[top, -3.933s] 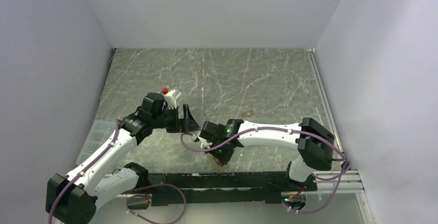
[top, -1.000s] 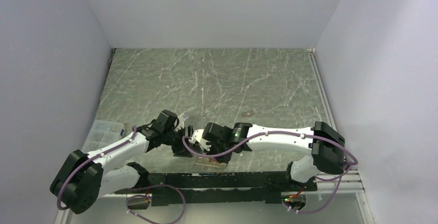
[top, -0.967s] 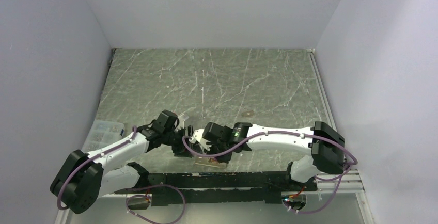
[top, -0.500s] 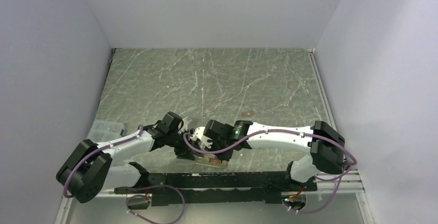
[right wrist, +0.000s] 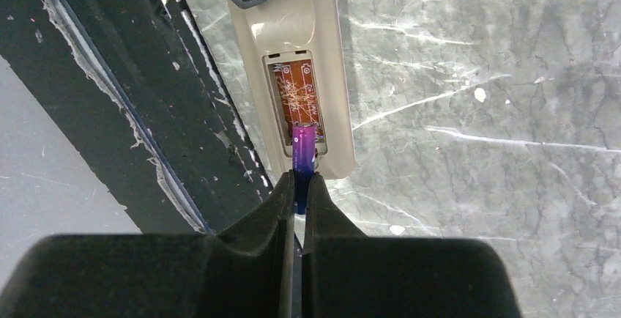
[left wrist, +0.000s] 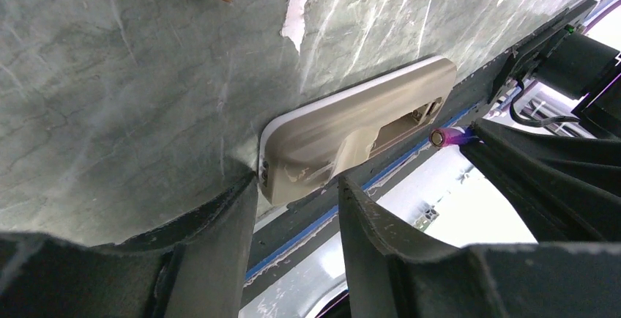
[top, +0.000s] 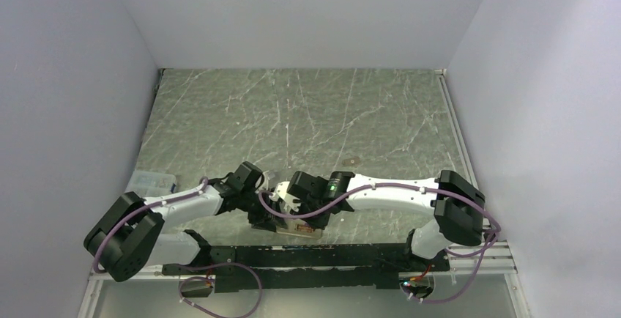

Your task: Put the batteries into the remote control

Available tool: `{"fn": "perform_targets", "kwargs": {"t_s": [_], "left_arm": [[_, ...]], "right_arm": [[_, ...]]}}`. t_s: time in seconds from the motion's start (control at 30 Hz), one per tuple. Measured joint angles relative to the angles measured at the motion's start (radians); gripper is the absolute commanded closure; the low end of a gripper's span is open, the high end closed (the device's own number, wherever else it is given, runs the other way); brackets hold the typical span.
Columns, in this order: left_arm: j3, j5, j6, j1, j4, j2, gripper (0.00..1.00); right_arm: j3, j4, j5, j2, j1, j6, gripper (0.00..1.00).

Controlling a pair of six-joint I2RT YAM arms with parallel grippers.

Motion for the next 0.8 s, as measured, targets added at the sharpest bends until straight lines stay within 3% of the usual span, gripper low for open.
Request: {"fn": "perform_targets", "kwargs": {"t_s": [0.37,0.8], "left_arm": [[0.014,-0.004,0.0,-0.01,-0.01,0.026,0.64],[0.023,0.001,0.0,-0.02,-0.011,0.039,0.67]], "right_arm": [[0.0,0.0,-0.006,0.007,0.0,0.0,1.0],[0.007,-0.014,-0.046,0.063,0.0,-0.018,1.0]]}}
